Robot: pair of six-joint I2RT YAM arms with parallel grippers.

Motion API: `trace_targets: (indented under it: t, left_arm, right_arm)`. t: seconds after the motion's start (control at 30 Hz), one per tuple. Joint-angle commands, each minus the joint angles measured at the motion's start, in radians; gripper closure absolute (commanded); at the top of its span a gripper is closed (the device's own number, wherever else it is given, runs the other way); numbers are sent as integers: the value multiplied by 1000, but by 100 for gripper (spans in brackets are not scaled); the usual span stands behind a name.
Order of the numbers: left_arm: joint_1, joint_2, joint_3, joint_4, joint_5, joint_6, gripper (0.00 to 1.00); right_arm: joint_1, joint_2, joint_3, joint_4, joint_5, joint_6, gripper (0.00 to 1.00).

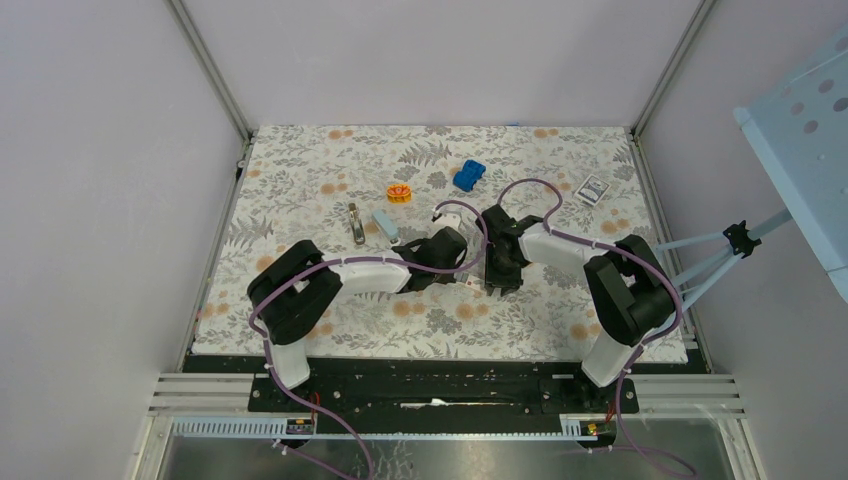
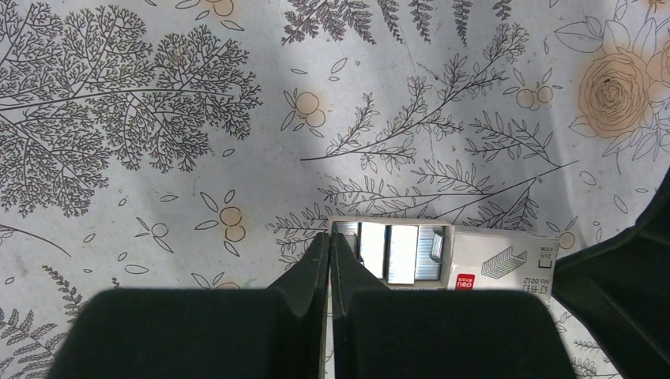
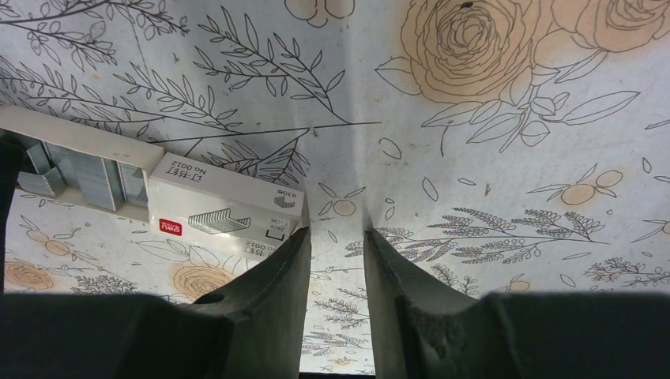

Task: Unload the staples from the stapler
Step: Close the staple box at the center of the board.

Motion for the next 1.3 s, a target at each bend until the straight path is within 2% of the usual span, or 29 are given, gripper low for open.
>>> trace_targets:
  t: [0.0,0.5,1.27]
  left_arm:
    - [-4,32,10,-60,-35,25,99]
    - [-7,36,20,-98,-92,34,100]
    - [-43,44,20,-103,-61,67,100]
  right_arm:
    - [16,1,-34,53,30,28,62]
    - [16,-4,-47,51,34,38,61]
    - [15,2,-42,112,25,77,61]
